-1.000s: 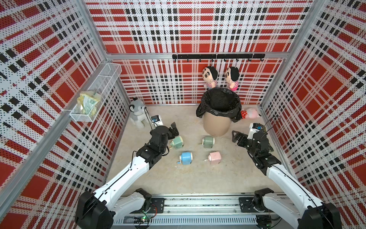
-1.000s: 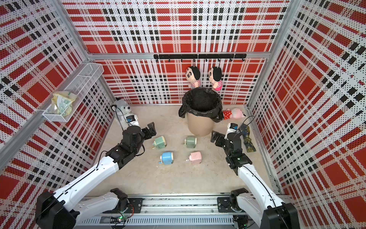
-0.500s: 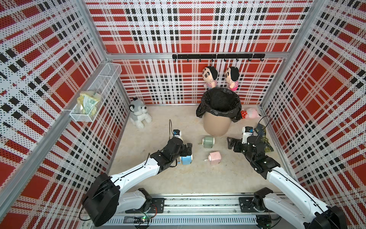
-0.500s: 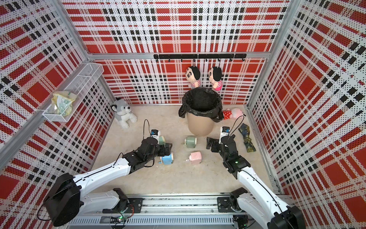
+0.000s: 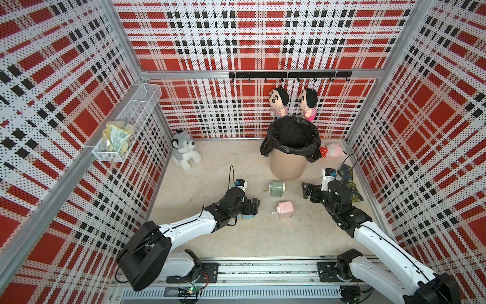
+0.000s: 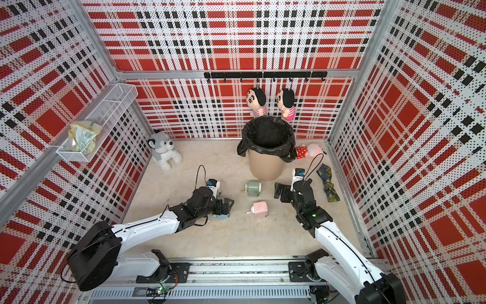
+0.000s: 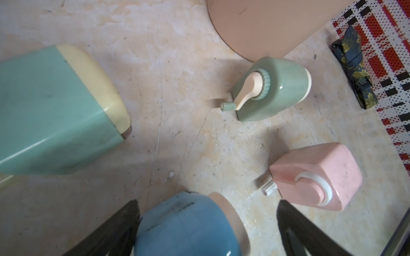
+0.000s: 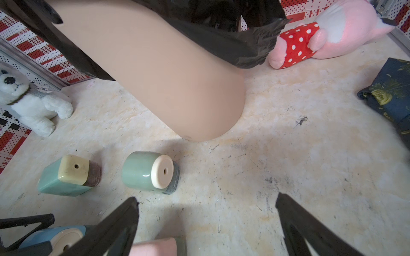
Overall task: Take out the pencil sharpener tray and clean the shavings
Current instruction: Adjust the pencil sharpener at the center of the board.
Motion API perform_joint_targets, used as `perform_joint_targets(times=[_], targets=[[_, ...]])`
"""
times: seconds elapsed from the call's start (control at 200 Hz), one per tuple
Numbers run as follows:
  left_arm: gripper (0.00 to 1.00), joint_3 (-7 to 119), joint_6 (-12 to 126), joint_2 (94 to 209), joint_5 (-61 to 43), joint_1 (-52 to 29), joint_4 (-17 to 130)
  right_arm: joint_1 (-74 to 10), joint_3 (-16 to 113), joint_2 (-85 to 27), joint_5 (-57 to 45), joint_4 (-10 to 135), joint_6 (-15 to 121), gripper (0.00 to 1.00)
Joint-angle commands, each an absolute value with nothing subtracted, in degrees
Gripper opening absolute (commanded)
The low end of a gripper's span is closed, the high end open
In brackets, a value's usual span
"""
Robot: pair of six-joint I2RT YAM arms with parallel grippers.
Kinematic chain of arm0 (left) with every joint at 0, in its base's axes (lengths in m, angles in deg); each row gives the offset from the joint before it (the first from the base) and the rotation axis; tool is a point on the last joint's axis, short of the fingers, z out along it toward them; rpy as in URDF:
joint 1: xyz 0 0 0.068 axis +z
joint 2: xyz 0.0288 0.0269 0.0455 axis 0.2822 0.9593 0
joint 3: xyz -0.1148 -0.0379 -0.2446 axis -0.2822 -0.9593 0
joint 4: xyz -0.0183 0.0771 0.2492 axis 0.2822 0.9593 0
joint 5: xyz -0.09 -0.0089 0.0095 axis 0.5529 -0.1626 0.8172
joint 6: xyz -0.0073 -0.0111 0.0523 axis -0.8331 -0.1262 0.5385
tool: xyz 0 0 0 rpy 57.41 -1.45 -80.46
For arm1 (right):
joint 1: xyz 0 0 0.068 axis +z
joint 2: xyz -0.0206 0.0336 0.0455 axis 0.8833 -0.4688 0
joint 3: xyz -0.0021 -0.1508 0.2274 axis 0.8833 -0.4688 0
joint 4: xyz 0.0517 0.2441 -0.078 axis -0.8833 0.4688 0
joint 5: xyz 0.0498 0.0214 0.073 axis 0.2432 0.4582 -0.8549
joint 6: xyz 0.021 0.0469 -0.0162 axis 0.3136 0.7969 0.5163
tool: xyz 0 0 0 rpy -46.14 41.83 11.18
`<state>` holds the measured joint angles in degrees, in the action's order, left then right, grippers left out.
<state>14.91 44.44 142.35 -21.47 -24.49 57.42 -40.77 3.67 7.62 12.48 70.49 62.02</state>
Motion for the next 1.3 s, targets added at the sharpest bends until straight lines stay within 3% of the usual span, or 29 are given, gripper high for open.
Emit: perform_joint_targets(times=[0.0,0.526,0.822,1.293], targets=[[0.98,13.4,43.6,140.5,-19.6,-25.5,55.9,-40.2,4.8,7.3,13.3,71.2,61.5,1.00],[0.98,8.6,39.5,134.7,-25.4,-32.8,57.9,-40.2,4.8,6.3,13.3,70.8,60.9,1.00],[0.98,9.2,40.6,138.2,-40.7,-41.2,59.2,-40.2,4.8,4.9,13.4,70.9,61.3,1.00],[0.99,4.9,39.4,142.6,-52.1,-46.7,54.2,-40.2,5.1,3.6,12.9,71.0,61.1,0.97]])
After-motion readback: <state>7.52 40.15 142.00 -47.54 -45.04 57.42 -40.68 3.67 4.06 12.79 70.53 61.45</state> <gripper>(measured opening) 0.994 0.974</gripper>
